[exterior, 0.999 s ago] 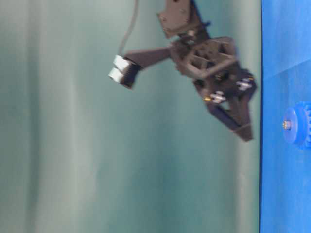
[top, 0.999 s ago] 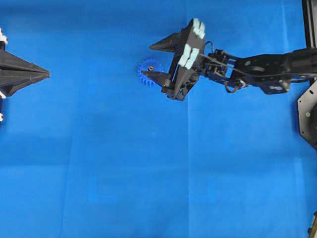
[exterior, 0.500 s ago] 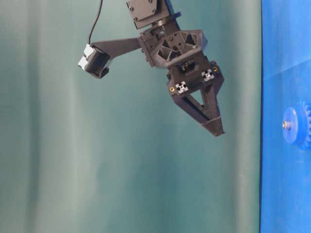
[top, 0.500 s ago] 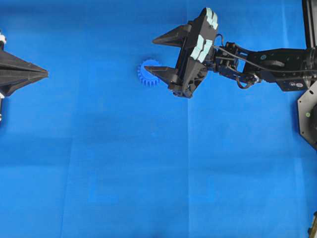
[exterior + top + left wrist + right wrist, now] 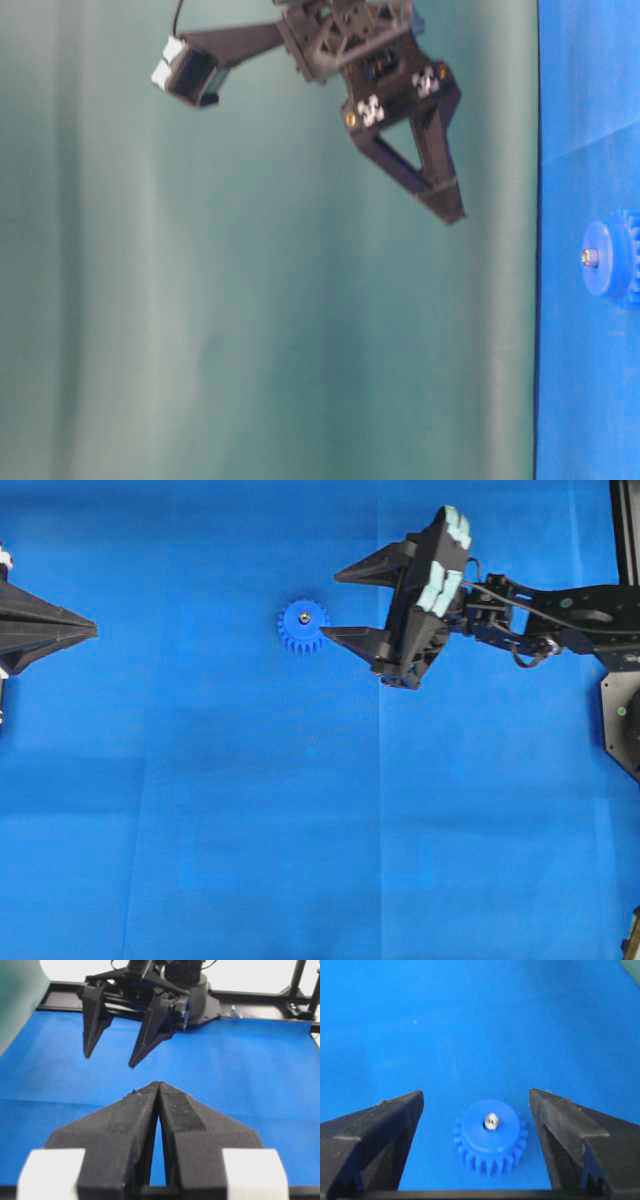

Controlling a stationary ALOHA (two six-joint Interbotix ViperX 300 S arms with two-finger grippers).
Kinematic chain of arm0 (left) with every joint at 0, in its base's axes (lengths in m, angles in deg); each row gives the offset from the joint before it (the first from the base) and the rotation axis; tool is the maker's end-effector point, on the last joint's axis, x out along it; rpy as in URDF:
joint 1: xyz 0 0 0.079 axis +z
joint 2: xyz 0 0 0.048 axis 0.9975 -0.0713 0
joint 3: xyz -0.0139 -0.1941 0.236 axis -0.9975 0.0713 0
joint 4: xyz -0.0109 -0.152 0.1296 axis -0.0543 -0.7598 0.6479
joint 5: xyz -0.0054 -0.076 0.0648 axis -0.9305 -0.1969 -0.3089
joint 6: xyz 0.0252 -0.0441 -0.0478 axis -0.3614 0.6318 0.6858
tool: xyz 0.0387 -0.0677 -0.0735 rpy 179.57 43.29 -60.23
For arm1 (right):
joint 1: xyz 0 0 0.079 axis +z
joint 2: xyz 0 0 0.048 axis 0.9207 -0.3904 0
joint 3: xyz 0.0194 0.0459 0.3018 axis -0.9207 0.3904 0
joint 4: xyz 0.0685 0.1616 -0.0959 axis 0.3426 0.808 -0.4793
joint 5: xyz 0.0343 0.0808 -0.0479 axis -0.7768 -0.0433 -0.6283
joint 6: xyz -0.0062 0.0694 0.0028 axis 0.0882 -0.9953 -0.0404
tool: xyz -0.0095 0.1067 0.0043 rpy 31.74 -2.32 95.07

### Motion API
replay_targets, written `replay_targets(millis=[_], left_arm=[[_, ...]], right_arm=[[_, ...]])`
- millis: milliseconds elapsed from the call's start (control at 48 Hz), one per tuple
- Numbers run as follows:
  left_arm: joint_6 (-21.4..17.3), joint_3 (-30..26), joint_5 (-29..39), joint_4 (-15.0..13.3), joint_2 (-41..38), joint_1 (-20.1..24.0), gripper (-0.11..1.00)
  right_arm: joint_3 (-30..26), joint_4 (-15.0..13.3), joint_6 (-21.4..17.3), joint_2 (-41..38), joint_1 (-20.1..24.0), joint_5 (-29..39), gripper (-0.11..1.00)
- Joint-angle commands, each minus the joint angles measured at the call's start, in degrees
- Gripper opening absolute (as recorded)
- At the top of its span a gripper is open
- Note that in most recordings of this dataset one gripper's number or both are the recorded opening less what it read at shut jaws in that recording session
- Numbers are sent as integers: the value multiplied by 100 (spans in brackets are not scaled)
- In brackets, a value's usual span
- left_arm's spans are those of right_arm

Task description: Insert the shaft placed at a random location into the center hole of the small gear at another random location.

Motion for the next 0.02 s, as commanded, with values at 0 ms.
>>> replay_targets(millis=[0], left_arm=[[9, -62, -26, 0, -9, 18, 0]], right_arm=[[53, 0, -9, 255, 44, -18, 72]])
